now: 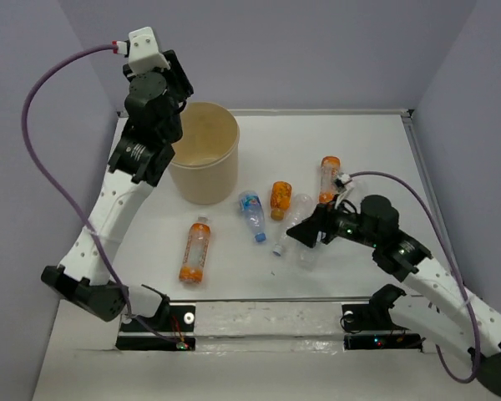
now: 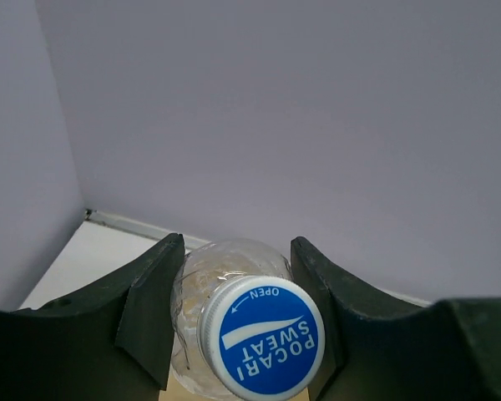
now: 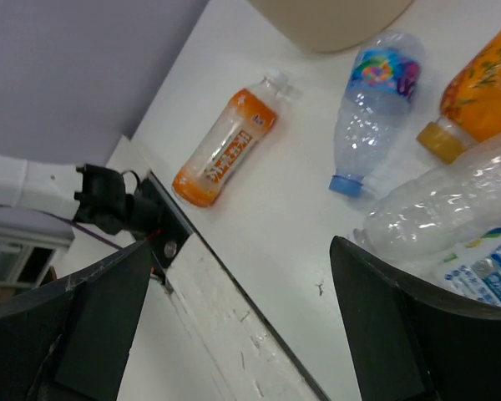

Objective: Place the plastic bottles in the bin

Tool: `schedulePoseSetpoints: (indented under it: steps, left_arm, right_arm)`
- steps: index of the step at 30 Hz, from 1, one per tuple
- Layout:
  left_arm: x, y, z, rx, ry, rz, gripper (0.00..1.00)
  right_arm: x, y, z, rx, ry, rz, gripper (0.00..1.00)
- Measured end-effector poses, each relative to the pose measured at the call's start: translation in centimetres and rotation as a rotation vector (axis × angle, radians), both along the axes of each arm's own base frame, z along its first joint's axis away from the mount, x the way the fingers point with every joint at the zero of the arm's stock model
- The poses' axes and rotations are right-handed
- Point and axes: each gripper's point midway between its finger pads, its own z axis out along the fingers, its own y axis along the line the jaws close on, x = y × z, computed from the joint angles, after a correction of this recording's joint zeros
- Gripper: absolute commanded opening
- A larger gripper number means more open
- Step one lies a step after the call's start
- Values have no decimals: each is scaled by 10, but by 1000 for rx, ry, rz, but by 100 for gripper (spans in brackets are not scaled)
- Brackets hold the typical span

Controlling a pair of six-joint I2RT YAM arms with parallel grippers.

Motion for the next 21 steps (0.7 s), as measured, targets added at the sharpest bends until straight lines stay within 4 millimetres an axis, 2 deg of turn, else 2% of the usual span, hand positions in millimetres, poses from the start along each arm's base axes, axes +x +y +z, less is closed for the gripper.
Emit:
schedulePoseSetpoints:
  steps: [2,4,7,8,11,12,13,15,16,19,21]
  left_arm:
    - [33,4,-30,36,59,23,32]
    - [60,7,-76,74,152,25,33]
    - [82,15,-137,109,276,24,37]
    - [85,16,-150,112,300,17,41]
    - [88,12,-158,100,302,-5,57]
    - [89,10,-155,91,288,-15,68]
    - [89,8,-153,80,271,-24,74]
    - [88,7,-152,72,255,-34,85]
    - [88,7,-151,63,246,-39,99]
    - [87,11,-150,50,243,-40,99]
    - [84,16,-146,40,237,-35,99]
  right_arm:
    - [-10,28,-8,-62,10,69,93]
    - [-23,62,-14,-138,-10,129,95]
    - [-39,103,-18,-219,-58,178,99]
    - [-36,120,-18,-242,-84,162,100]
    - [-31,159,-27,-297,-104,127,100]
    - [-24,172,-31,-312,-102,93,100]
    - [-14,189,-38,-328,-100,55,100]
    - [0,207,-57,-360,-85,4,100]
    - [9,215,-74,-392,-67,-31,100]
    - [25,230,-103,-442,-40,-101,100]
    - [34,239,-112,-452,-32,-140,100]
